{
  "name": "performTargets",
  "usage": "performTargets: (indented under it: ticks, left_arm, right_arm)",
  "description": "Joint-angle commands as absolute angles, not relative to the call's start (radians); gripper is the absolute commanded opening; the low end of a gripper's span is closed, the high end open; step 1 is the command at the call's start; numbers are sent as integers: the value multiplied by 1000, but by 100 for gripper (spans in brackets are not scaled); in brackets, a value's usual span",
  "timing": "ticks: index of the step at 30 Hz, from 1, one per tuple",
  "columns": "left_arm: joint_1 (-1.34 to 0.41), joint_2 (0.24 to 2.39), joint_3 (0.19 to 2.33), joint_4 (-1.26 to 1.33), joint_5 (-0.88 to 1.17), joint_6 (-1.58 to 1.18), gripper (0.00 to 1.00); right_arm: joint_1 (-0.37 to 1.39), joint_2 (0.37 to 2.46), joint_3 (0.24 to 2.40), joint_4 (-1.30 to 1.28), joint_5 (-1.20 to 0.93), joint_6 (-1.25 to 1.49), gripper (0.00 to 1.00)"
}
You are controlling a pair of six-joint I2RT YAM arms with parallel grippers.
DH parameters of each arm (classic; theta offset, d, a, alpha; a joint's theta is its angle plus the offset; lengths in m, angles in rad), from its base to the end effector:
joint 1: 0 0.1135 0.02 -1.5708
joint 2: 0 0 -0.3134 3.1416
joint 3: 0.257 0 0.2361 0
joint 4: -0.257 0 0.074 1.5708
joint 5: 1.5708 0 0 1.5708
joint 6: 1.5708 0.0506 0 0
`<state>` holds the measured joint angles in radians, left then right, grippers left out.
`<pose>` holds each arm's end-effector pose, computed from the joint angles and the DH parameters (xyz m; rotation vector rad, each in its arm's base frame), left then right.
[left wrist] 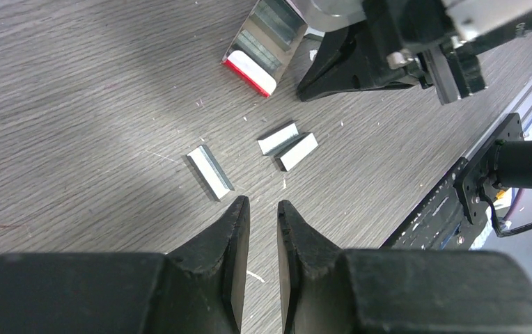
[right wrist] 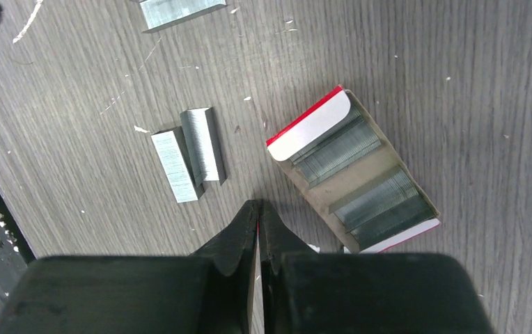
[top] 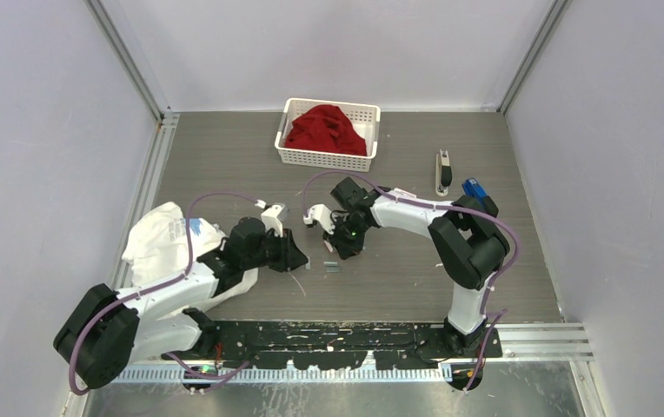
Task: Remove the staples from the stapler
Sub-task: Pick up the staple from the center of the board.
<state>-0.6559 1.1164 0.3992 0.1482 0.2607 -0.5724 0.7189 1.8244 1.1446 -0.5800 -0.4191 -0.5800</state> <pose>0.1486 -0.1308 0.2240 0.2589 2.2732 -0.9645 0.2504 0.2465 0.2055 -1.7656 2.1710 0.6238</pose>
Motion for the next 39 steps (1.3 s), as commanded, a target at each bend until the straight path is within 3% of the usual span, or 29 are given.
performTargets:
  ticks: [1,20,25,30,36,39]
  left_arm:
    - [-651,1086,397,188,246,-583,23]
    - [-651,1045,380,179,249,-594,23]
    - [-650,1055,381,194,263,-611,24]
    - [-650,1021,379,170,256,-630,36]
    - [-650,977,349,181,230,-694,62]
    - [-650,1005,348,189,233,-735,63]
  right_arm:
    - [729,1835,1147,-530,-408,-553,10]
    - [734,1850,1122,-356,-342,-389,15]
    - [735,1828,1158,-415,-383,-420,18]
    - [696,1706,1194,-555,-546,-527,20]
    - [597,1566,1194,-596,-720,-529,20]
    - [543,1512,1179,-571,-770,-482,21]
